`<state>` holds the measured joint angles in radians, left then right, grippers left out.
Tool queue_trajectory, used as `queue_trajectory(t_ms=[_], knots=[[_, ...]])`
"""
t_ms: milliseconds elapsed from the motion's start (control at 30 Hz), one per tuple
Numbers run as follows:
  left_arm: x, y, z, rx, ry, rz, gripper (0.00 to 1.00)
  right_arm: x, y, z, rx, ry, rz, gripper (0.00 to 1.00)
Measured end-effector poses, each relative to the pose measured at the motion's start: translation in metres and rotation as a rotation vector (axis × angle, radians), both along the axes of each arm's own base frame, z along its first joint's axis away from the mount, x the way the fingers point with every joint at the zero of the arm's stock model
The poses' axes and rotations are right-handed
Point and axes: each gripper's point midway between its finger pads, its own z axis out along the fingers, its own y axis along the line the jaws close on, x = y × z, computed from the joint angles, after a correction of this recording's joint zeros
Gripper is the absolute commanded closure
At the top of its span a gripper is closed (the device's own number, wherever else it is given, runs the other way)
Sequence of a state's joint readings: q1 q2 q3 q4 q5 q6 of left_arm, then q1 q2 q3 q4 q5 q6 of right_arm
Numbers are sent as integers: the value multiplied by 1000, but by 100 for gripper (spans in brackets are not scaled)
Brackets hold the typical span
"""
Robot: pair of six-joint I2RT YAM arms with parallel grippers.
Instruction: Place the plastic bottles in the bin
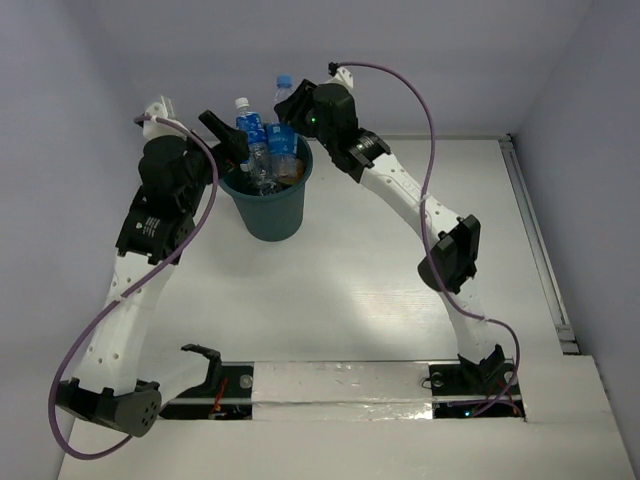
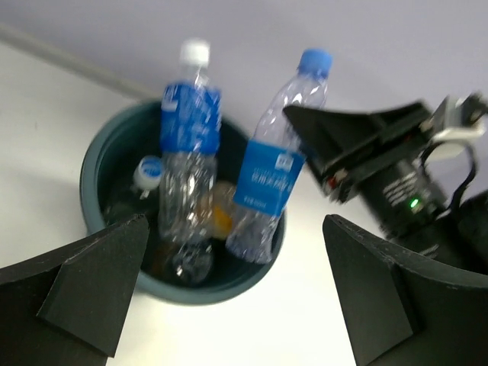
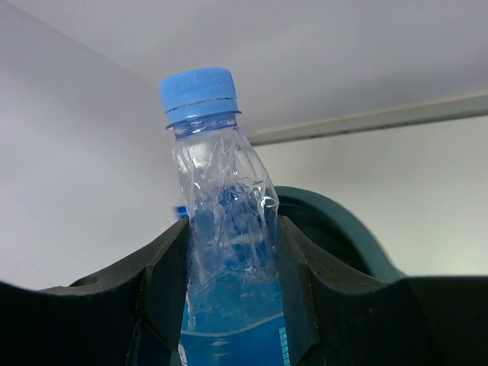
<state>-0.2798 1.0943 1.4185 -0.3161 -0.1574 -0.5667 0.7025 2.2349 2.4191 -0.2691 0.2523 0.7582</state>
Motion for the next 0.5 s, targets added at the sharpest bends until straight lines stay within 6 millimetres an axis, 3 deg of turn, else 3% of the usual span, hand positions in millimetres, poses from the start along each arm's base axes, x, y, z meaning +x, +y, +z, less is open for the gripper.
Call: queue_trajectory(t_ms=[100, 133, 233, 400, 500], knots=[[-5, -2, -33, 19, 80, -15, 1, 3, -1, -29, -60, 40, 3, 41], [-7, -1, -41, 24, 99, -18, 1, 4, -2, -38, -73, 53, 6, 32], [-15, 0, -55, 31, 136, -22, 1, 3, -3, -65, -120, 96, 21, 15], [-24, 4, -44, 27, 114, -15, 1, -2, -4, -53, -134, 74, 46, 1], [-26, 7, -28, 25, 88, -4, 1, -5, -5, -37, -135, 47, 62, 0]])
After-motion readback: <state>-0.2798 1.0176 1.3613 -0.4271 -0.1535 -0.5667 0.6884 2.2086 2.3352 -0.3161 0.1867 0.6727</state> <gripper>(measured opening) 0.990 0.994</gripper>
